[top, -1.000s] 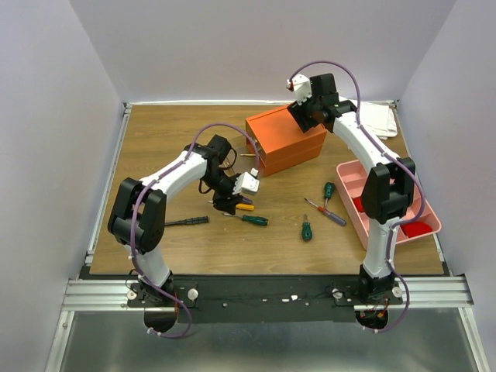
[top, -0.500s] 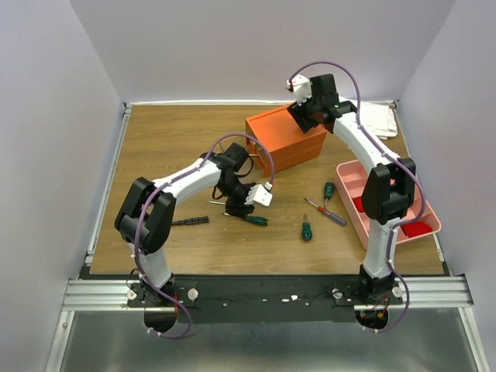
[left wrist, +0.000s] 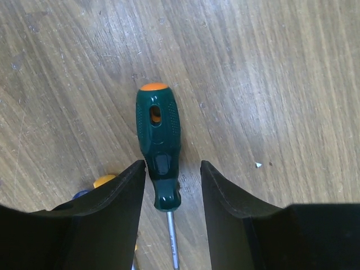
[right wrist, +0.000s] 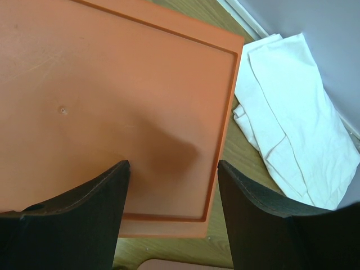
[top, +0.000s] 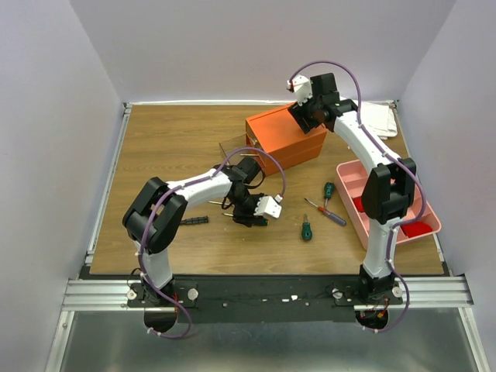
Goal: Sort the tools into containers
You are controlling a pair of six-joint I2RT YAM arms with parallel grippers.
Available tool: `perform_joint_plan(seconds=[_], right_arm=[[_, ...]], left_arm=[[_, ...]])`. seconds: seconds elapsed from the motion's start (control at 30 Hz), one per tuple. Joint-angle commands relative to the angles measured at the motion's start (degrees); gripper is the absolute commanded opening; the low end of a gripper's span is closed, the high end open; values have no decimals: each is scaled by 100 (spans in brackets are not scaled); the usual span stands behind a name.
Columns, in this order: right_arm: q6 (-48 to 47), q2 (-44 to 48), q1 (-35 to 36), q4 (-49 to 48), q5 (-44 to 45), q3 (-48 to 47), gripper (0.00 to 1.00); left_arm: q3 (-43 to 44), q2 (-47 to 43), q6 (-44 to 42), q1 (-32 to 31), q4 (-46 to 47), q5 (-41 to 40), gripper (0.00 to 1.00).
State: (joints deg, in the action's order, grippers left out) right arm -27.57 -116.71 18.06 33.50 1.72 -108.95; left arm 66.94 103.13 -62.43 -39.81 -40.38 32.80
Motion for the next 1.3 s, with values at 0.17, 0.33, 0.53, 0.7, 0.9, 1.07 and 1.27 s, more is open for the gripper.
perform_joint_plan(seconds=[0.17,0.33,0.53,0.7,0.9,1.07,1.27], right_arm=[[85,-309,39,623,-75,-259,72],[59,-256,31,623,-57,-206,72],[68,-81,39,641,-84,31,72],[120,-36,39,658,-119,75,72],[164,-45,39,667,-119,84,72],[164,-45,30,650,-101,198,72],[59,-107,39,606,-5,269,72]], left_arm=[[416,672,443,-377,4,-957,49],[548,665,347,-369,-268,-968,21],[1485,-28,-444,429,-1919,399,3],[2665,-355,158,992,-2458,1132,3],[2631,-619,2601,1502,-53,676,3],[2423,-434,5739,2204,1477,860,0],[1401,-287,9133,2795,4433,474,0]])
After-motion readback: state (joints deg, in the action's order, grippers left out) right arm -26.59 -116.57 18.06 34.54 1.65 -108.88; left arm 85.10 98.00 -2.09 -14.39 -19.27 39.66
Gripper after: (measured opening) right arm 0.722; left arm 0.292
